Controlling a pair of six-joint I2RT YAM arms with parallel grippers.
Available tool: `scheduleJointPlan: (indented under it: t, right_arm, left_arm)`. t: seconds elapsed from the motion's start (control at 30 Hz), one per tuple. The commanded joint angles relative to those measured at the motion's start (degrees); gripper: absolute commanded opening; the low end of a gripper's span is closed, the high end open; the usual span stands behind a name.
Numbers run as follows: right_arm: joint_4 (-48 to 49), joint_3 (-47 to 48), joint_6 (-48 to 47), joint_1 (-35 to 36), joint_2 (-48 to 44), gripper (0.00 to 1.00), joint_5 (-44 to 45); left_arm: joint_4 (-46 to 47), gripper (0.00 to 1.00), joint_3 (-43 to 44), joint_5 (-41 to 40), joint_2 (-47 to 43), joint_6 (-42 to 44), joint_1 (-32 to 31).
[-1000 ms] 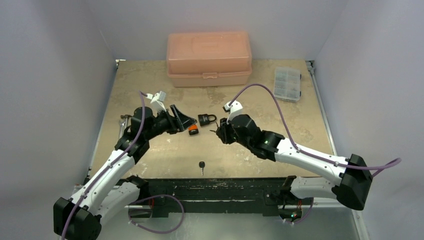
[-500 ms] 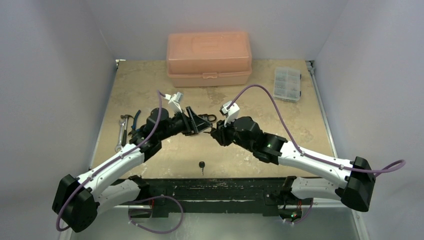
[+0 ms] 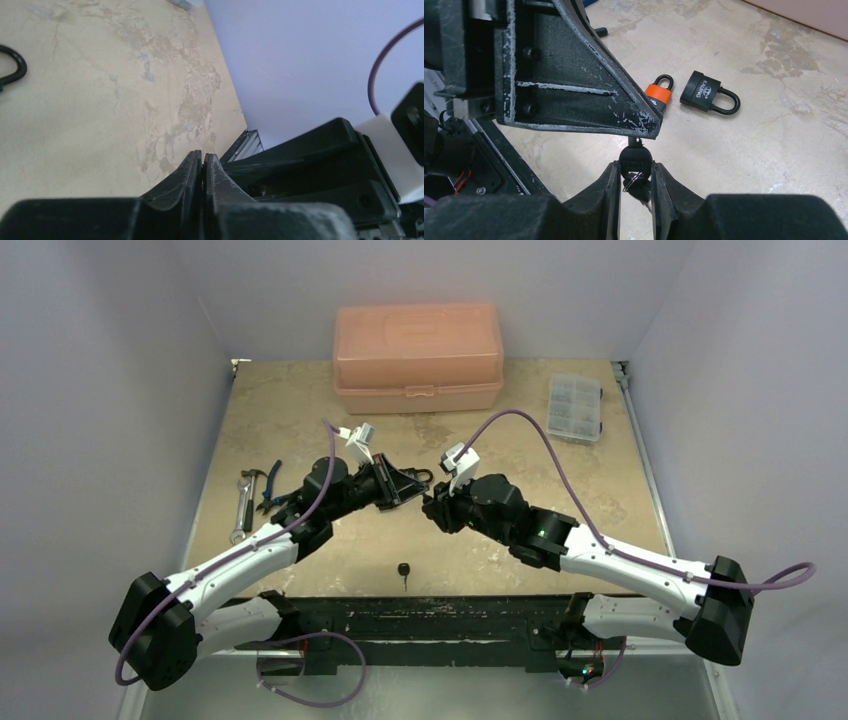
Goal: Unlock with the key
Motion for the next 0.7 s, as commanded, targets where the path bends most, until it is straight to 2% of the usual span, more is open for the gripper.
scheduleJointPlan:
  t: [0.0, 0.1, 0.13, 0.23, 0.27, 0.5, 0.67]
  right_arm:
    - [2.7, 0.69, -1.4, 0.44, -2.03, 0.11, -1.63]
    - [2.41, 0.34, -1.19, 0.45, -2.78, 0.15, -1.61]
    - [1.71, 0.59, -1.29, 0.48, -2.98, 0.24, -2.08]
    - [0.11, 0.79, -1.01, 0.45, -3.8, 0.86, -2.18]
    - [0.16, 0.62, -0.67, 0.45, -4.29, 0.97, -1.92]
    - [4.17, -3.83, 1.39, 0.45, -9.96, 0.99, -1.31]
    - [10.69, -7.01, -0.35, 0.37, -17.18, 0.99, -15.85]
  left_arm:
    - [6.31, 0.0, 0.27, -1.5, 0.55, -1.66, -0.56]
    - [8.07, 0.0, -0.46, -2.87, -0.34, -2.68, -0.74]
    - [8.09, 0.0, -0.61, -3.49, -1.11, -2.64, -0.75]
    - [7.49, 0.0, -1.15, -5.75, -4.14, -1.75, -0.74]
    - [7.29, 0.0, -1.28, -6.26, -5.39, -1.18, -0.75]
    - [-1.01, 0.0, 2.87, -5.2, -11.81, 8.68, -0.79]
    - [-4.21, 0.0, 6.3, 1.65, -14.12, 12.93, -0.79]
